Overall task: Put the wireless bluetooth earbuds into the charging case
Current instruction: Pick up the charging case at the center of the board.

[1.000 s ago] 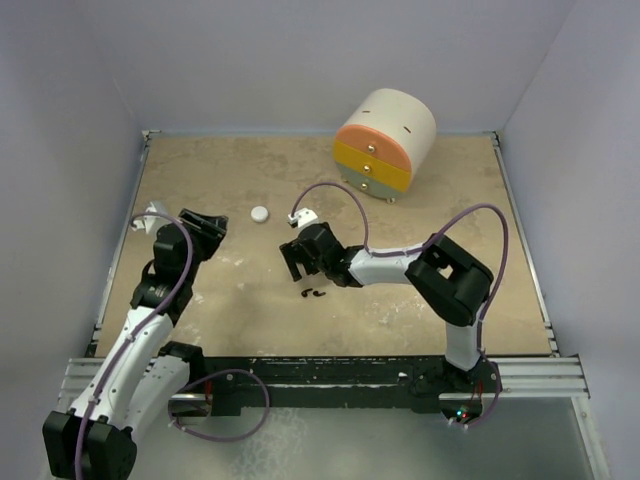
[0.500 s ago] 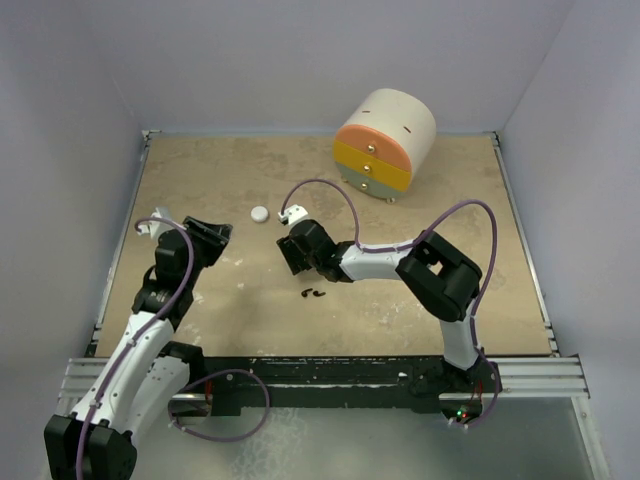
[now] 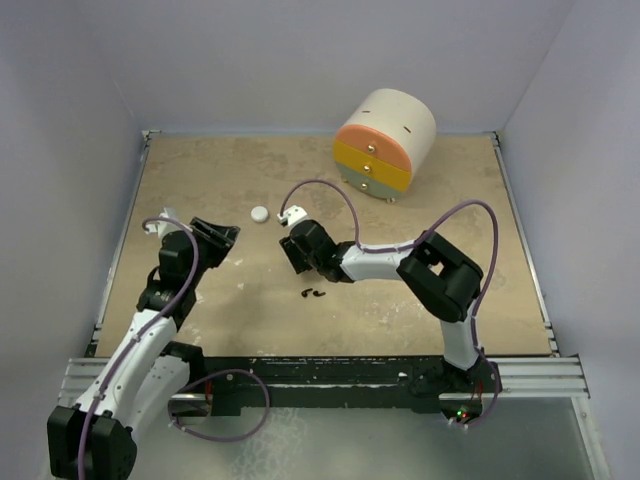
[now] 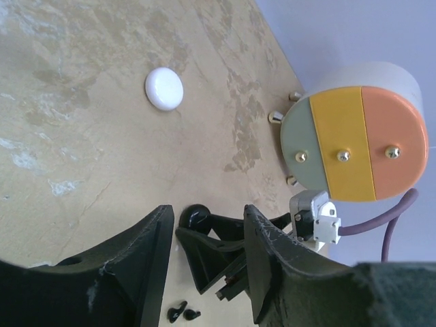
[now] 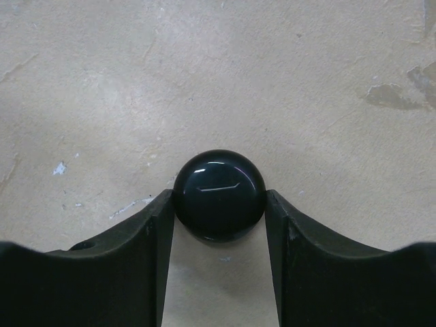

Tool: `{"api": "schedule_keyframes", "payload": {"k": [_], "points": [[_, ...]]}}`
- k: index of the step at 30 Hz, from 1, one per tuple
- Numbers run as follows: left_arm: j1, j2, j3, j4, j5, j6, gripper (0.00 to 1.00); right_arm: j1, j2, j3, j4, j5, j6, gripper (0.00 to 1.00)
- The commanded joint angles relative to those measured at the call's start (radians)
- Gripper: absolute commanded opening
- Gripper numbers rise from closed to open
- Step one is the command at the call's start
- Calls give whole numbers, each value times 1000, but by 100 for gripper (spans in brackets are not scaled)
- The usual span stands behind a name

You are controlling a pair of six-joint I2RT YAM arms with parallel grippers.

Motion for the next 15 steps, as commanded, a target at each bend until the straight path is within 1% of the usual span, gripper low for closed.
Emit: {"api": "schedule_keyframes", "payload": {"k": [1, 2, 3, 5, 9, 15], "points": [[7, 40, -64, 199, 146, -24, 48, -1, -79, -48, -24, 13, -38, 28], [7, 57, -80, 244, 172, -34, 54, -1, -108, -69, 7, 5, -46, 24], [7, 75, -94, 294, 197, -45, 57, -2, -155, -92, 36, -6, -57, 19], [7, 124, -117, 386, 250, -62, 59, -8, -227, -141, 93, -51, -85, 15], [5, 229, -117, 519, 343, -59, 59, -31, -330, -198, 140, -123, -130, 9], [-10, 324, -114, 658, 393, -75, 54, -44, -389, -202, 135, -224, -170, 6]]}}
